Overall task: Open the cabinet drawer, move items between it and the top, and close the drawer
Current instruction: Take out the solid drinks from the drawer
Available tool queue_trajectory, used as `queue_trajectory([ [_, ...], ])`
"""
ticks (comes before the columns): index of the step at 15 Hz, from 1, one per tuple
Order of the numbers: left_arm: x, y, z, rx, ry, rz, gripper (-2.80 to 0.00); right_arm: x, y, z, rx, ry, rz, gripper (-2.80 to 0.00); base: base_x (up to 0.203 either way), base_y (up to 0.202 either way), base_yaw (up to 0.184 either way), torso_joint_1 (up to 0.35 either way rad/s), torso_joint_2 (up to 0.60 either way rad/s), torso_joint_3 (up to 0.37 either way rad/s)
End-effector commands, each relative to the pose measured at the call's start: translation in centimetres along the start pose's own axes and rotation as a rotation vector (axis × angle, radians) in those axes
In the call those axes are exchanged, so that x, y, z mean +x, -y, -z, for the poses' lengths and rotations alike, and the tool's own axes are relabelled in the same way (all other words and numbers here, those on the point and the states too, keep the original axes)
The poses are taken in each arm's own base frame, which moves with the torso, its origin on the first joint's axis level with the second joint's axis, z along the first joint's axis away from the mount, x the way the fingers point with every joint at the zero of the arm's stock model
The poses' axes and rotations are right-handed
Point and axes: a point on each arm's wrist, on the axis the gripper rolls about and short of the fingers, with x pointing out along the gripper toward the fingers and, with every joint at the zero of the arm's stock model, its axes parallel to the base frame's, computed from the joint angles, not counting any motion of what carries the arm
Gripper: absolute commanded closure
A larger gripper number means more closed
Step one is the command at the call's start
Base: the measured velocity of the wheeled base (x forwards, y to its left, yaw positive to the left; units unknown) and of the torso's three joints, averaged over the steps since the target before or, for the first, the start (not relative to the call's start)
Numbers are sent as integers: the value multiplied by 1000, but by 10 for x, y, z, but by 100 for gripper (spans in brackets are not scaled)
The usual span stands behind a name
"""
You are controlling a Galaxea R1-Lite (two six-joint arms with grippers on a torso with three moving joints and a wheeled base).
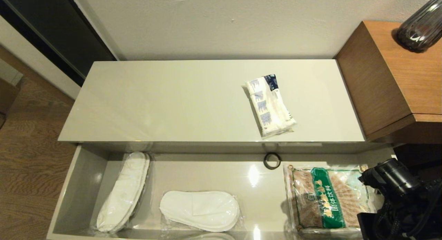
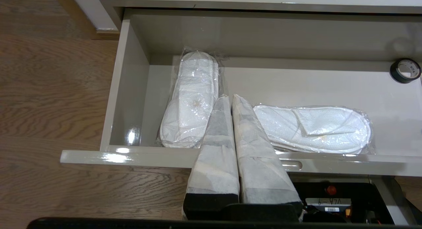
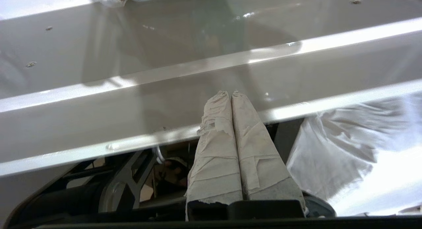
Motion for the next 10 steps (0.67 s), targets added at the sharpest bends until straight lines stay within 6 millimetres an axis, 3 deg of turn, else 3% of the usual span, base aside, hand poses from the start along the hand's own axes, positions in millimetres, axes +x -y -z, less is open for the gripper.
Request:
queue_trajectory([
  [1,0,0,0,0,-1,-1,0,15,-5,2,-8,2,7,0,0,0,0,0,0,0],
  [10,0,0,0,0,-1,-1,0,25,-16,-19,73,230,52,0,0,0,0,0,0,0],
])
